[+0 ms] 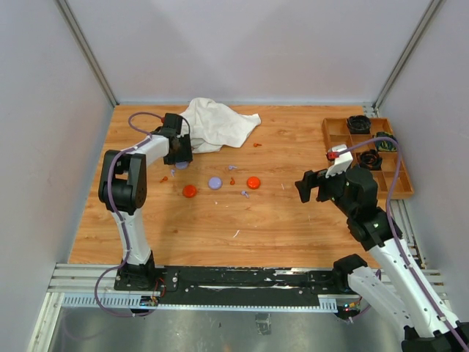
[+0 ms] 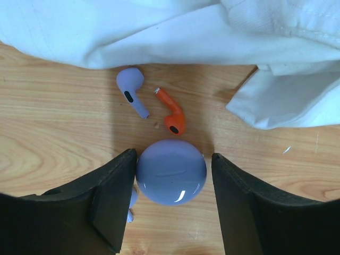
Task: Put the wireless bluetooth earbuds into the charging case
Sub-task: Pick up the charging case at the center of the board.
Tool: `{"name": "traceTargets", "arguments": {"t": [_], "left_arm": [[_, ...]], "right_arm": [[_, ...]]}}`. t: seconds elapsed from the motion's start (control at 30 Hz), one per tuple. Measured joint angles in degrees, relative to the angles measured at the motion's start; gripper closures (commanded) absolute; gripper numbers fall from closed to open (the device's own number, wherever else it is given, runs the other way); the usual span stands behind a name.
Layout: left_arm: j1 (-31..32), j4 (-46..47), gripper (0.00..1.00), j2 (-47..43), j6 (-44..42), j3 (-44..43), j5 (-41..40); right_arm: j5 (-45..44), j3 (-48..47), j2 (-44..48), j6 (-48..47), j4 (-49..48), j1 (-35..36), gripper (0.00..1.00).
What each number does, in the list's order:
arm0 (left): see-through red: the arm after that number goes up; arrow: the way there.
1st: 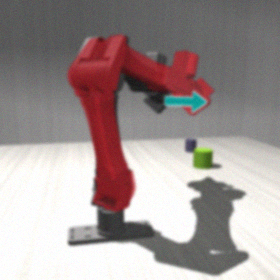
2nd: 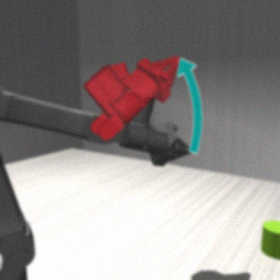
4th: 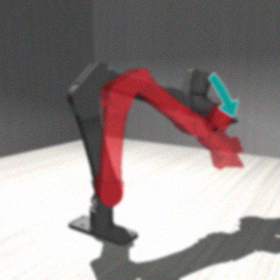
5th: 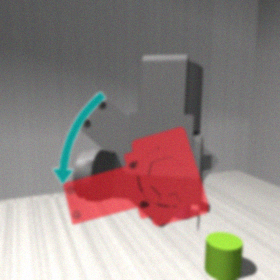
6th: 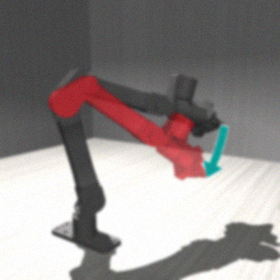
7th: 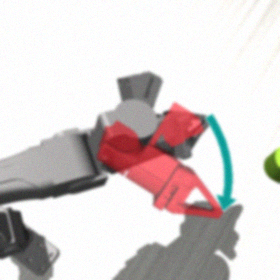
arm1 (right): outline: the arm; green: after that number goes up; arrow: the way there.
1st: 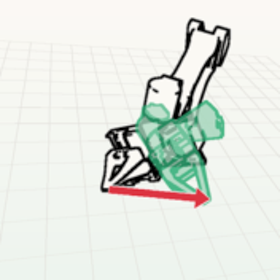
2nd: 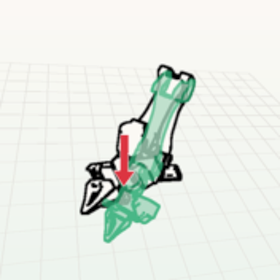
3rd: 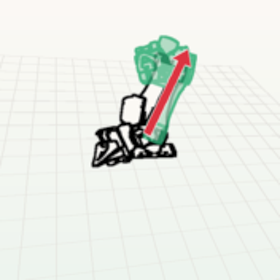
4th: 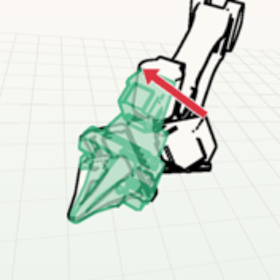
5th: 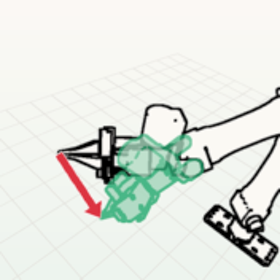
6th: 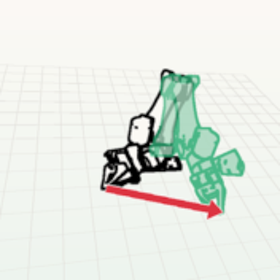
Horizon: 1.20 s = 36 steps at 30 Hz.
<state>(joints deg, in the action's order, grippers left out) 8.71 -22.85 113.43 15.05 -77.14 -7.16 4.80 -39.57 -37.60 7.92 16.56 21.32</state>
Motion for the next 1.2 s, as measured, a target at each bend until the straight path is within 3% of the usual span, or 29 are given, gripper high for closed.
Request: {"name": "traceTargets", "arguments": {"t": [0.23, 0.57, 0.9, 1.2], "left_arm": [[0.00, 0.04, 0.46, 0.09, 0.13, -0.09, -0.26], [1.20, 3.50, 0.49, -5.49, 2.10, 7.06, 0.98], [7.78, 9.55, 0.52, -19.63, 6.80, 12.70, 2.29], [17.99, 17.88, 0.55, -32.04, 10.84, 20.26, 0.20]], "right_arm": [[0.76, 0.00, -0.87, 0.02, -0.02, 0.00, 0.01], [6.51, 1.14, -5.11, 2.71, -3.15, 0.00, 0.01], [16.33, 1.57, -8.79, 4.35, -10.86, 0.02, 0.01], [20.96, 6.88, -13.18, 7.98, -27.54, 2.84, 0.01]]}}
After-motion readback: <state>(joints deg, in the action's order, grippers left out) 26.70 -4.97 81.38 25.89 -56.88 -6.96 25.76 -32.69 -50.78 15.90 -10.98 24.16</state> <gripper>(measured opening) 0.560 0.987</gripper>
